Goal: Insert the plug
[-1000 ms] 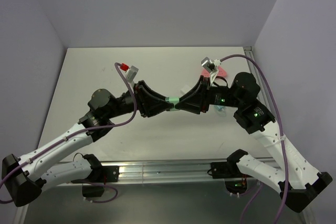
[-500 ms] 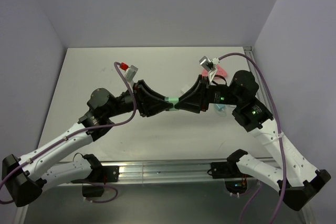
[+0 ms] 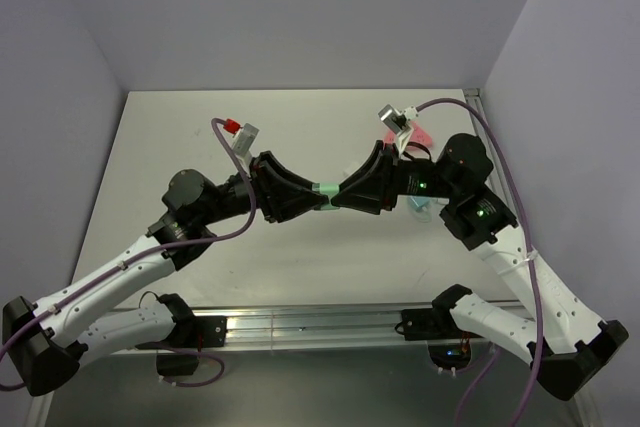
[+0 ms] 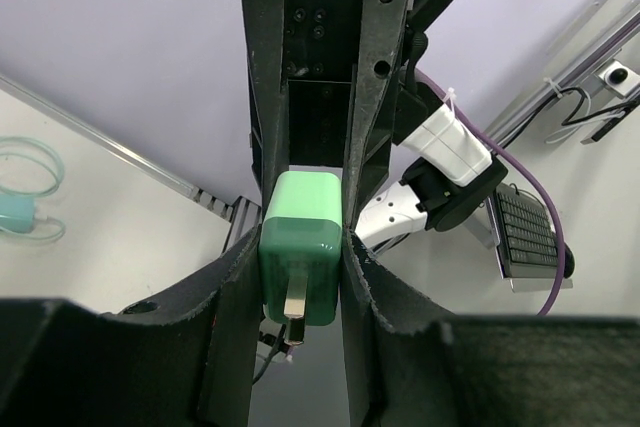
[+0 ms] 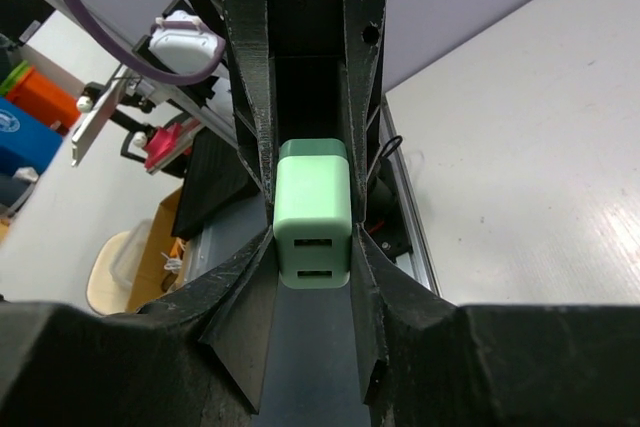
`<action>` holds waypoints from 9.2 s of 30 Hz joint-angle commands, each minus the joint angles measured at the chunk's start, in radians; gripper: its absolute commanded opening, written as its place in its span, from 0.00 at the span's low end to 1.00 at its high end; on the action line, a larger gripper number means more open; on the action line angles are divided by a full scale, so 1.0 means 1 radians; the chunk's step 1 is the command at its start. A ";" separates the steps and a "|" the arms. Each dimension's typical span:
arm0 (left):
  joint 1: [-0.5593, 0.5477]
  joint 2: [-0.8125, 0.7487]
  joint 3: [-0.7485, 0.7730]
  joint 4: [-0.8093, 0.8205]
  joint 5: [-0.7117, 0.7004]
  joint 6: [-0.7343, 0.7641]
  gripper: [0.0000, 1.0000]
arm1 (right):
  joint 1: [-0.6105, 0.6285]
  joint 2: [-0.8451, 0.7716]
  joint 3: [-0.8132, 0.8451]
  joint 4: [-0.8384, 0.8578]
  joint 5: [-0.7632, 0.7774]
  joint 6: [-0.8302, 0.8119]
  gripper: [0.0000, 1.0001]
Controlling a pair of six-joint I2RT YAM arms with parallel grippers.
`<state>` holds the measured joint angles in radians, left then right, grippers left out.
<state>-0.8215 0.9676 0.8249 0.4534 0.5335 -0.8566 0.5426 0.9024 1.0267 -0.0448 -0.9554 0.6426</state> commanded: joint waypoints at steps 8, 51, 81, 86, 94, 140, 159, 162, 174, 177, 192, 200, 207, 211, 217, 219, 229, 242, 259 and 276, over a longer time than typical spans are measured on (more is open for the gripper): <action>-0.008 0.025 0.019 0.013 -0.013 0.011 0.01 | 0.019 0.009 0.016 0.161 -0.080 0.094 0.43; 0.277 0.744 0.589 -0.294 -0.358 0.113 0.83 | -0.358 0.739 0.697 -0.846 1.244 0.539 0.00; 0.301 1.408 1.068 0.188 0.207 0.091 0.79 | -0.599 1.092 0.748 -0.721 1.032 0.395 0.00; 0.268 1.481 1.149 0.137 0.083 0.146 0.80 | -0.609 1.129 0.754 -0.679 1.023 0.359 0.00; 0.216 1.531 1.137 0.111 -0.141 0.137 0.82 | -0.619 1.162 0.731 -0.520 1.023 0.344 0.00; 0.248 1.623 1.133 0.165 -0.210 -0.363 0.77 | -0.573 1.273 0.823 -0.412 0.753 0.135 0.00; 0.217 1.508 1.095 -0.027 -0.222 -0.248 0.70 | -0.556 1.000 0.684 -0.497 0.925 0.105 0.00; 0.220 1.540 1.140 -0.044 -0.210 -0.266 0.71 | -0.556 1.014 0.716 -0.553 0.897 0.068 0.00; 0.222 1.660 1.261 -0.032 -0.190 -0.321 0.72 | -0.567 1.104 0.788 -0.664 0.811 -0.017 0.00; 0.222 1.663 1.258 -0.025 -0.191 -0.320 0.73 | -0.579 1.126 0.808 -0.698 0.779 -0.027 0.00; 0.222 1.689 1.272 -0.022 -0.196 -0.318 0.72 | -0.670 1.188 0.849 -0.793 0.637 -0.090 0.00; 0.222 1.714 1.309 -0.019 -0.194 -0.329 0.72 | -0.672 1.273 0.924 -0.834 0.610 -0.116 0.00; 0.222 1.725 1.310 -0.004 -0.190 -0.337 0.72 | -0.670 1.297 0.952 -0.843 0.643 -0.116 0.00; 0.219 1.732 1.323 -0.005 -0.190 -0.341 0.72 | -0.668 1.303 0.949 -0.837 0.642 -0.112 0.00; 0.217 1.741 1.330 -0.004 -0.185 -0.345 0.72 | -0.662 1.305 0.961 -0.845 0.652 -0.121 0.00; 0.216 1.743 1.335 -0.005 -0.185 -0.345 0.72 | -0.658 1.310 0.970 -0.849 0.650 -0.123 0.00; 0.206 1.752 1.341 -0.012 -0.181 -0.346 0.70 | -0.629 1.345 1.029 -0.880 0.685 -0.121 0.00; 0.194 1.695 1.229 0.034 -0.170 -0.348 0.69 | -0.627 1.333 0.983 -0.865 0.699 -0.123 0.00; 0.174 1.663 1.188 0.024 -0.150 -0.340 0.60 | -0.632 1.333 0.983 -0.856 0.670 -0.116 0.00; 0.170 1.697 1.178 0.116 -0.142 -0.411 0.38 | -0.632 1.317 0.949 -0.830 0.630 -0.104 0.00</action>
<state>-0.6449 2.6991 2.0060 0.4828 0.3866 -1.2667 -0.0856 2.2318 1.9987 -0.8951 -0.3130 0.5346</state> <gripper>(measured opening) 0.422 0.376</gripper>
